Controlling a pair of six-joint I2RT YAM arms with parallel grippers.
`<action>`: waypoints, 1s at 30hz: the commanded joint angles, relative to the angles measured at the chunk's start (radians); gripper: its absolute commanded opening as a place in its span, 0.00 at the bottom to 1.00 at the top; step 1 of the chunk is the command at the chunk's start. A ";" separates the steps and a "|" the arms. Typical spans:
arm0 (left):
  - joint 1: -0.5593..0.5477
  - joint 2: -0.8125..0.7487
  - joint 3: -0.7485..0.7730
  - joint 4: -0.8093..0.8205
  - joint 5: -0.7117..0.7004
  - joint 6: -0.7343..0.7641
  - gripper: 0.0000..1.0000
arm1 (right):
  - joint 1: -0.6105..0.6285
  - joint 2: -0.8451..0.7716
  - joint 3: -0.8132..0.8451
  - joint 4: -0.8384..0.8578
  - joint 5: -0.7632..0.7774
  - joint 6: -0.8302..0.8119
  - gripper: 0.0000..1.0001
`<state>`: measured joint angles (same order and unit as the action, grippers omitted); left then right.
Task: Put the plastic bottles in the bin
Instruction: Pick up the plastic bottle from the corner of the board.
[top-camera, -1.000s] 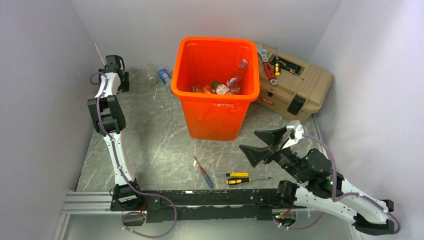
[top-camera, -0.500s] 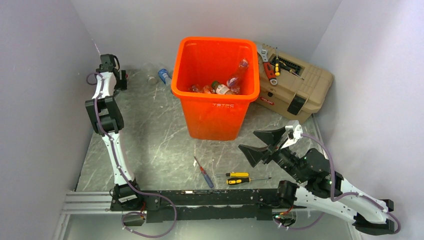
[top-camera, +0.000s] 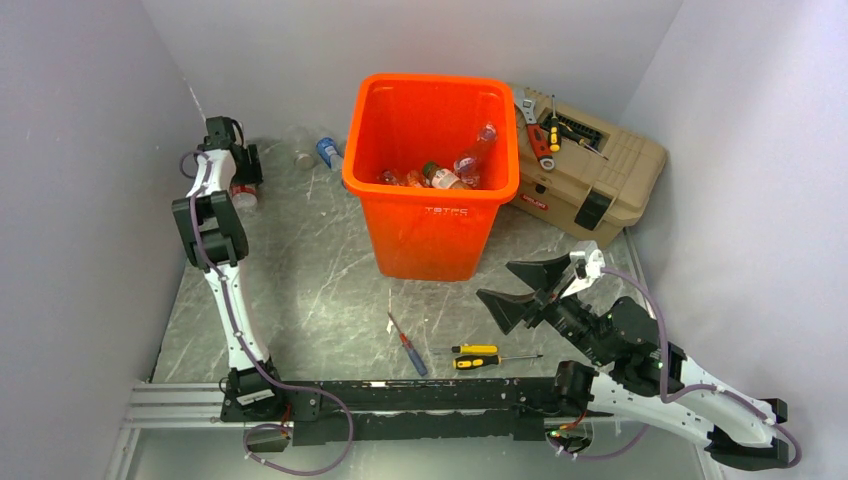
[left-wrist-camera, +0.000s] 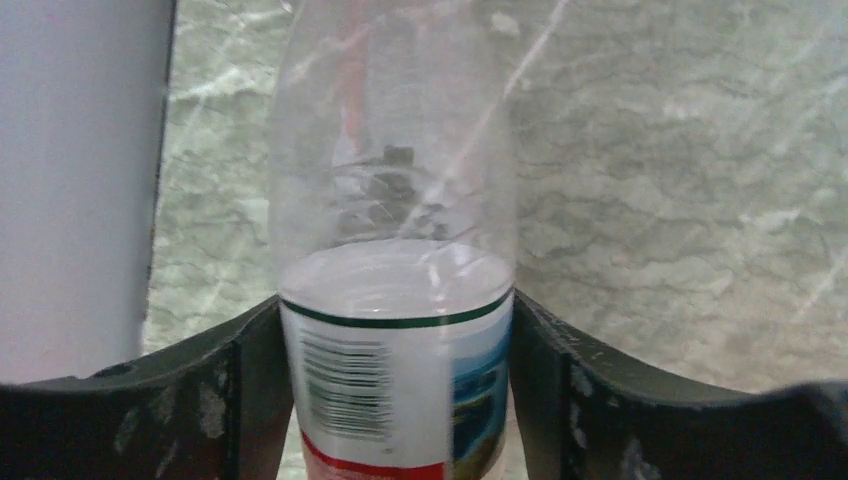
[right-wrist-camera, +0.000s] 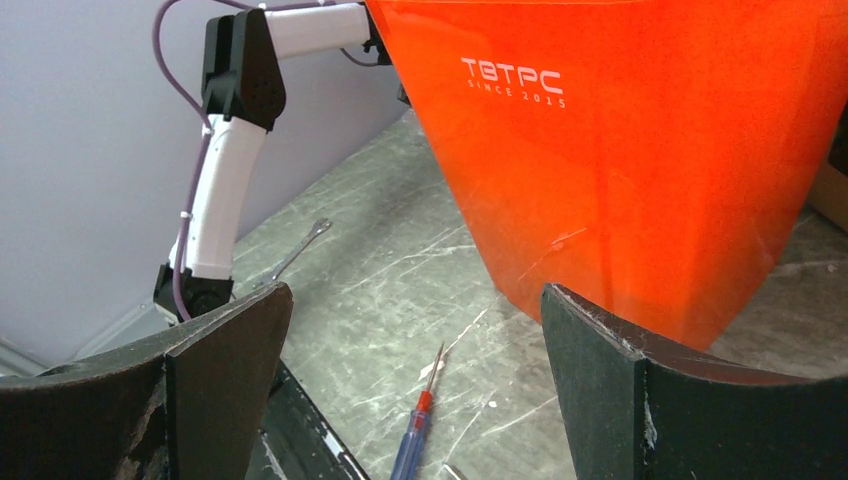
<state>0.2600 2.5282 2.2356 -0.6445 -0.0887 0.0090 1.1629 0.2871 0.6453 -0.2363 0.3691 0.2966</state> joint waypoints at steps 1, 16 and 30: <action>-0.037 -0.003 -0.147 -0.095 0.056 -0.003 0.70 | 0.004 0.003 0.001 0.054 0.011 -0.004 1.00; -0.043 -0.562 -0.661 0.197 0.192 -0.222 0.00 | 0.004 0.115 0.157 -0.068 0.005 0.025 1.00; -0.164 -1.536 -0.992 0.428 0.470 -0.487 0.00 | 0.004 0.187 0.376 0.003 -0.091 -0.016 1.00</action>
<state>0.1085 1.1007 1.2339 -0.2893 0.2386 -0.3931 1.1629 0.4404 0.9340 -0.3153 0.3508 0.3260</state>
